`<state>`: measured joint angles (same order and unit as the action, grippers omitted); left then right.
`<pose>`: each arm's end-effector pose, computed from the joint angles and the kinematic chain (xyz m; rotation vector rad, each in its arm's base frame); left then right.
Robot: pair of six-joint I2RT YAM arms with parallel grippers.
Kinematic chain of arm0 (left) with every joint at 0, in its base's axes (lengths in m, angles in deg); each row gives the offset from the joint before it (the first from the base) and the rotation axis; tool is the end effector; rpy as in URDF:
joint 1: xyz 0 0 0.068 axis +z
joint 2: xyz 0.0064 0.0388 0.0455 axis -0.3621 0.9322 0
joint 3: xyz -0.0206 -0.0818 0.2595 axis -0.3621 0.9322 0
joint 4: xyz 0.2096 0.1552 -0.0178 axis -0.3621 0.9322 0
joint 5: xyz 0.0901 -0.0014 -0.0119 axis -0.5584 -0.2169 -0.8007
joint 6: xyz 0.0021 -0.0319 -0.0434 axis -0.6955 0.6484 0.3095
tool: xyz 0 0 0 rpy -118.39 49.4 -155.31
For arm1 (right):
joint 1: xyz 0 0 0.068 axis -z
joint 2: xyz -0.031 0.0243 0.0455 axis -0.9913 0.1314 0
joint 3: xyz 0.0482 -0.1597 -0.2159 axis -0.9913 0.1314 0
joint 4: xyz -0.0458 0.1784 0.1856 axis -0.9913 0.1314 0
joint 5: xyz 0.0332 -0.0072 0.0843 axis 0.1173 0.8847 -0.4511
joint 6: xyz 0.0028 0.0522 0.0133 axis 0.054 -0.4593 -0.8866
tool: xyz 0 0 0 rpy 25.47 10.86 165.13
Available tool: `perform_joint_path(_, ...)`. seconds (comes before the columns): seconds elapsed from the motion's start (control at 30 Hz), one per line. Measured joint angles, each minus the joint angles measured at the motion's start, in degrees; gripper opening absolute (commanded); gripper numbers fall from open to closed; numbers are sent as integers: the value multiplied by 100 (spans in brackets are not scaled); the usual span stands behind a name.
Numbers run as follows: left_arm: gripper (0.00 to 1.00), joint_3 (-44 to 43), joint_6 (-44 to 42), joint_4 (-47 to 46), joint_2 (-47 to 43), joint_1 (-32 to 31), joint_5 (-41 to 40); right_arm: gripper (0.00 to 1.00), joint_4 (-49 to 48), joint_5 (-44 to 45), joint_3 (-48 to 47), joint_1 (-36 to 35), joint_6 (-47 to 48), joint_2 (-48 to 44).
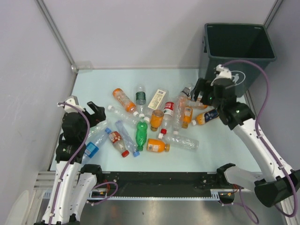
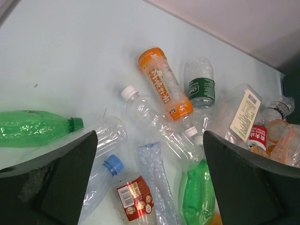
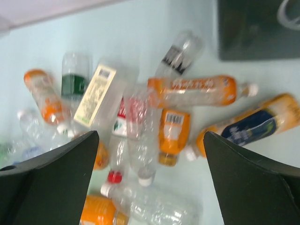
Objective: Put the plastic bottles in the bin
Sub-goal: Place the plastic bottle in the trash bin, then pick up the plastic bottle at the center of the board.
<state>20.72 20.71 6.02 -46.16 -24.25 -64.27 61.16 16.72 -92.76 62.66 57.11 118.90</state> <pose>0.1382 -0.0041 0.3173 -0.4230 1.8322 -0.2499 0.2271 0.0752 0.3977 0.1456 1.9910 0.2897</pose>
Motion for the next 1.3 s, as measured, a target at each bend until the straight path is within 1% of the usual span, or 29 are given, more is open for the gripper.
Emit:
perform_joint_path(0.17,100,44,107,0,-114,2,-155,100,-63,417,833,-1274,-258,-323)
perform_joint_path(0.37,100,44,166,0,-50,4,35,100,-125,1165,1309,-2446,-623,-282)
perform_joint_path(0.47,100,44,164,2,17,4,151,100,-455,1626,1578,-3042,-892,-243)
perform_joint_path(0.57,100,44,162,2,98,4,212,100,-903,1873,1882,-3517,-1145,-111)
perform_joint_path(0.63,100,44,162,4,133,4,278,100,-1189,1945,1950,-3670,-1290,146)
perform_joint_path(0.8,100,44,144,11,164,4,363,100,-1956,1943,1978,-3786,-1528,1040)
perform_joint_path(0.87,100,44,144,24,155,4,391,97,-2273,1934,1998,-3790,-1593,1370)
perform_joint_path(0.97,100,44,144,44,127,4,411,95,-2739,1930,2009,-3786,-1639,1755)
perform_joint_path(1.13,100,44,142,66,101,4,413,95,-3244,1917,2009,-3722,-1753,2190)
perform_joint_path(1.3,100,44,142,87,105,4,413,94,-3554,1895,2009,-3620,-1757,2472)
